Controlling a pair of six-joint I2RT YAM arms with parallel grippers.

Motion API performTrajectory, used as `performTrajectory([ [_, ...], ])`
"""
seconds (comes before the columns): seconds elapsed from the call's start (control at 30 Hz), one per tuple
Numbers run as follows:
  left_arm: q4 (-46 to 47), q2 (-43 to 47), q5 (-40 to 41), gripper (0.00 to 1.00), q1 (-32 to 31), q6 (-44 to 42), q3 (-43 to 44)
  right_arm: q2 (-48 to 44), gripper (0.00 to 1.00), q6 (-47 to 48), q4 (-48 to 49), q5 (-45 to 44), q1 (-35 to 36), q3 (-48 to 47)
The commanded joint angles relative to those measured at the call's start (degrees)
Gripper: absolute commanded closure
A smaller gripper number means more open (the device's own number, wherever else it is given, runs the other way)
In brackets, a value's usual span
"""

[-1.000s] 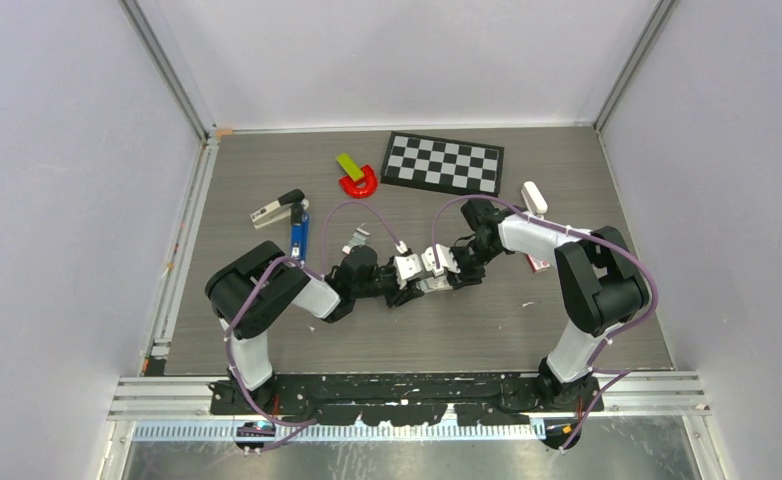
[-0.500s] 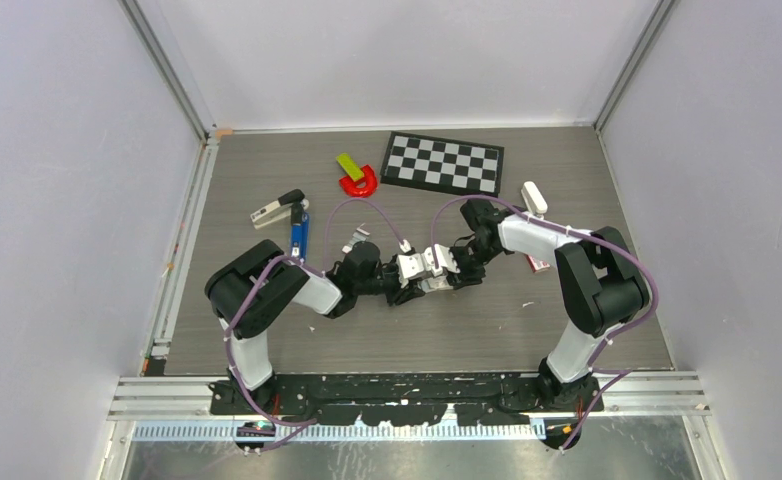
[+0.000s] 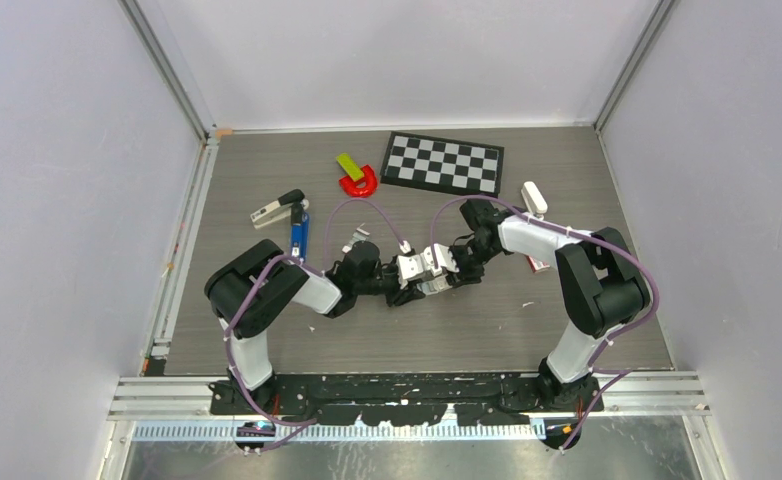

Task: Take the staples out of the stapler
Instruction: Close the staple box at the center of the board.

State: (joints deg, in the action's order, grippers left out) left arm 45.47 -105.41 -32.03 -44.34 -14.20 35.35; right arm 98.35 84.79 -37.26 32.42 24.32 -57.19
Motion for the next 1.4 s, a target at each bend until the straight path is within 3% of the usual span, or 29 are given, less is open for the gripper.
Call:
performTrajectory([
  [0.0, -4.74, -0.57, -2.39, 0.68, -0.22, -0.27, 0.11, -0.61, 0.55, 1.51, 1.82, -0.32, 0.02, 0.77],
  [0.5, 1.05, -0.68, 3.74, 0.68, -0.22, 3.49, -1.76, -0.41, 0.56, 7.23, -5.24, 2.81, 0.09, -0.05],
  [0.87, 6.39, -2.34, 4.2, 0.69, -0.55, 6.73, -2.69, -0.52, 0.58, 3.39, -2.99, 2.83, 0.72, -0.09],
  [1.37, 6.13, -2.55, 9.54, 0.69, -2.5, 6.47, -3.49, -0.17, 0.58, 1.56, -4.17, 1.77, 1.5, -0.99],
])
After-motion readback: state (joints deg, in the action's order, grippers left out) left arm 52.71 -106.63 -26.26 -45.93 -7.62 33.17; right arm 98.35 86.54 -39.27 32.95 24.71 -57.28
